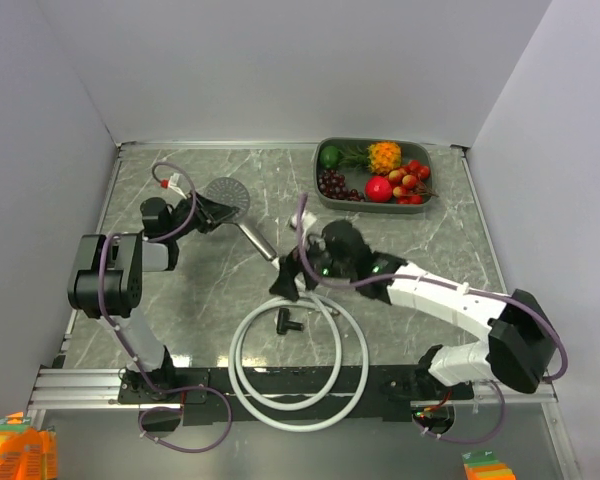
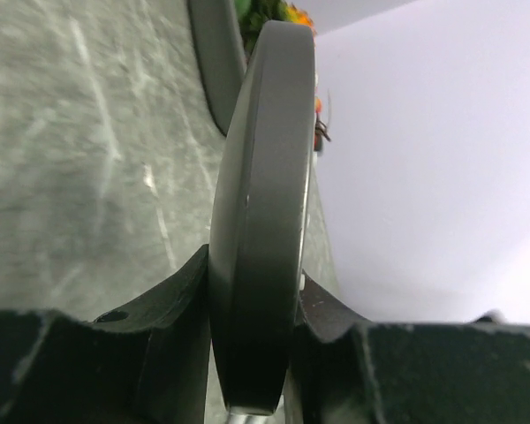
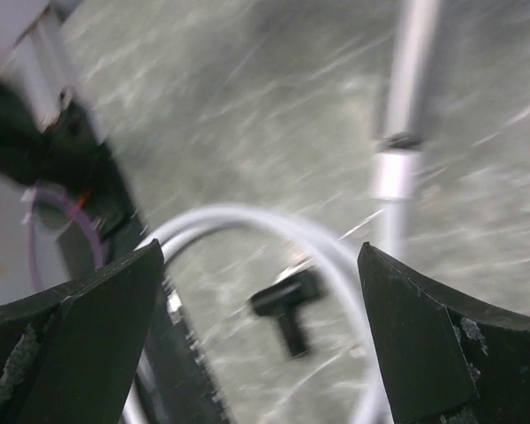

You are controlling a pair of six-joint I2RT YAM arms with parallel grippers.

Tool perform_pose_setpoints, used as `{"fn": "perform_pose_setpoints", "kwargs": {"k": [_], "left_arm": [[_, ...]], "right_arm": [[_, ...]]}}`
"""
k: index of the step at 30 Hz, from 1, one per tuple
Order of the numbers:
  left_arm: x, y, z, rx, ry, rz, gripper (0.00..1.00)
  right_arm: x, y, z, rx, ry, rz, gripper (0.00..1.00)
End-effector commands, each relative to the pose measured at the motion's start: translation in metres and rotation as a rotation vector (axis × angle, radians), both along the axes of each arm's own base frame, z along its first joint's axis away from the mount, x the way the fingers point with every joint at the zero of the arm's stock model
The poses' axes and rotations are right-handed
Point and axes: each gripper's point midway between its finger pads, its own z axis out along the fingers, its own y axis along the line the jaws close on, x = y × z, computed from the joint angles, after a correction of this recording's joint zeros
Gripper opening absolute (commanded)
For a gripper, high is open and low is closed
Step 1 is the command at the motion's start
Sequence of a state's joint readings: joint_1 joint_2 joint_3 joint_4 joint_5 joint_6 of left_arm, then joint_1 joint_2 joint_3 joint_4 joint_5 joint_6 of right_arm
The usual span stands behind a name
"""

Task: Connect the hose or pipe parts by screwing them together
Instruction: Place the bathroom fixture at the center of the board.

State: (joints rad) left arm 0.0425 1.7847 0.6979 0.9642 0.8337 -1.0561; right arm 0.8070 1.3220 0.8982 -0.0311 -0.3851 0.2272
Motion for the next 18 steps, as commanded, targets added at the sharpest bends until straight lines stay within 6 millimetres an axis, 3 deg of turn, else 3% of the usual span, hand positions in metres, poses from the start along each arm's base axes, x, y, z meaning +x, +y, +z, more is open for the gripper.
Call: {"fn": "perform_pose_setpoints", "kwargs": {"k": [1, 4, 8, 11, 12, 15, 16, 18], "left_arm": [[0.0, -0.028, 0.042, -0.069, -0.097, -0.071, 0.01], [0.0, -0.045, 0.052, -0.097, -0.096, -0.107, 0.01], [0.004, -0.067, 0.059, -0.113, -0.109, -0.157, 0.01], [0.016, -0.075, 0.05, -0.104, -0.108, -0.166, 0.01], [0.021, -0.076, 0.037, -0.093, -0.079, -0.161, 0.01], [0.045, -0.075, 0.023, -0.032, -0.098, -0.138, 0.01], [0.05, -0.074, 0.008, 0.016, -0.075, -0.129, 0.02], [0.058, -0.073, -0.003, 0.054, -0.07, -0.131, 0.16]], "right_arm": [[-0.04, 0.013, -0.042, -0.023, 0.131, 0.006, 1.0], [-0.057, 0.014, -0.086, -0.117, 0.221, -0.026, 1.0], [-0.057, -0.004, -0.117, -0.235, 0.273, -0.142, 1.0], [-0.055, -0.017, -0.126, -0.264, 0.284, -0.217, 1.0], [-0.054, -0.021, -0.127, -0.276, 0.284, -0.236, 1.0], [-0.053, -0.03, -0.129, -0.274, 0.277, -0.274, 1.0], [-0.055, -0.034, -0.129, -0.27, 0.278, -0.28, 1.0], [-0.055, -0.041, -0.13, -0.281, 0.28, -0.295, 1.0]]}}
